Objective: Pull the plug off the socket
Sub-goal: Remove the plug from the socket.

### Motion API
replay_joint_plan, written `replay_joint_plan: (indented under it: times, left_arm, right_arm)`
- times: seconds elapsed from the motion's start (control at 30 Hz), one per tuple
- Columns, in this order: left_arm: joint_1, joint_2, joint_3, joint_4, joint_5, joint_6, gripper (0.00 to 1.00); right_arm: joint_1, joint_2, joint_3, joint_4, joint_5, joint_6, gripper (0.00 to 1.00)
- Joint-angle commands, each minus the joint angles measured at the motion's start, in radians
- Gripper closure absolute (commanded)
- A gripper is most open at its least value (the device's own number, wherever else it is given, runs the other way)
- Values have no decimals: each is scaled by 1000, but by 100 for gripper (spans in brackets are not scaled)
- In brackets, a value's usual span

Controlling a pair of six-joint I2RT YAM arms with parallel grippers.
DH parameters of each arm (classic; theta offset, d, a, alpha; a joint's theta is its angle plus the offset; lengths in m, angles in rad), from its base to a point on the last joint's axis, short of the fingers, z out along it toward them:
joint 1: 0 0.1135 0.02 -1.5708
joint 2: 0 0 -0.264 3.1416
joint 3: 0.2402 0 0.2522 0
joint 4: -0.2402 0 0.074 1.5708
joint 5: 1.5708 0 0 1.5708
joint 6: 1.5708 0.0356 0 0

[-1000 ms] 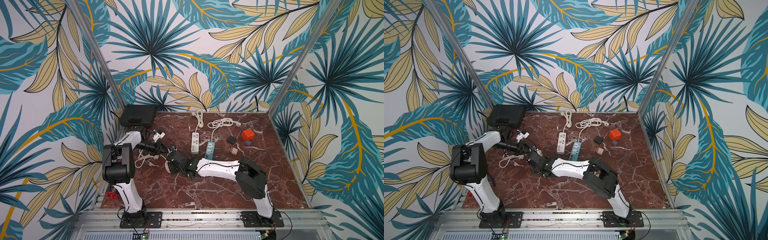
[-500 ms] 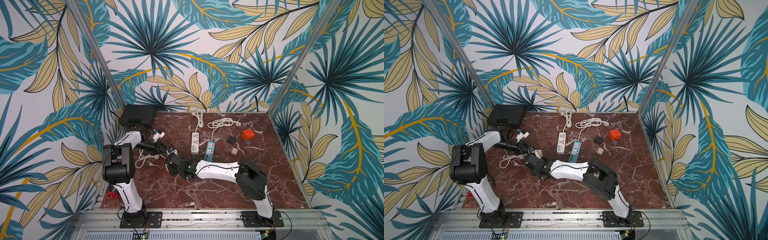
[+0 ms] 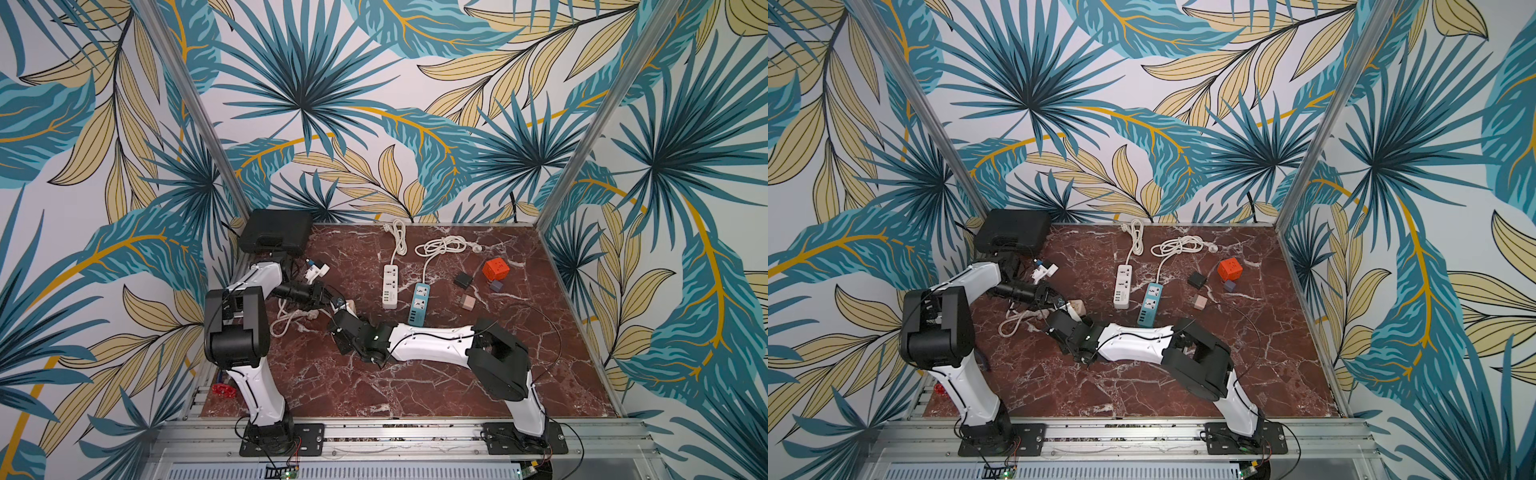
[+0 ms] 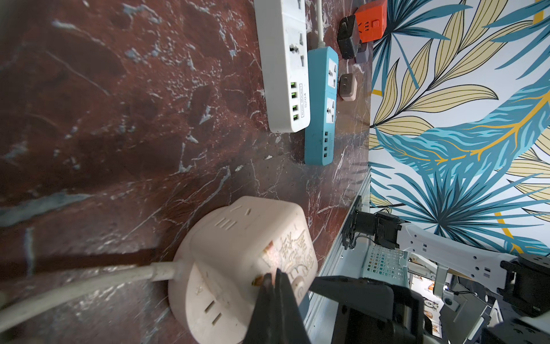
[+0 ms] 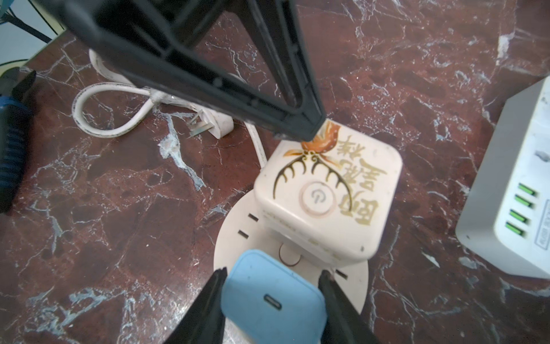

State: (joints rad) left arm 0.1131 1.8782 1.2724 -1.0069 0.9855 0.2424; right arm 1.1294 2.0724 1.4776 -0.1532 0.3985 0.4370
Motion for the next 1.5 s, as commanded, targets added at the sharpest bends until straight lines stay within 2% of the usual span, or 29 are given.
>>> replay_joint_plan:
  times: [0.0, 0.2, 0.5, 0.77, 1.07, 1.47]
  left_arm:
    - [0, 48, -28, 1, -169, 15, 100]
    - [0, 48, -30, 2, -169, 15, 100]
    - [0, 44, -28, -1, -162, 20, 100]
    - [5, -8, -24, -22, -120, 51, 100]
    - [2, 72, -2, -120, -109, 129, 100]
    - [-7, 153, -10, -55, -260, 54, 100]
  right_arm:
    - [-41, -75, -51, 111, -5, 73, 88]
    - [-57, -111, -92, 168, -40, 129, 91]
    - [-28, -48, -10, 72, 39, 29, 91]
    - [-31, 7, -7, 127, -13, -11, 91]
    - [-37, 52, 22, 167, -4, -35, 91]
    - [-30, 80, 81, 120, 10, -74, 91]
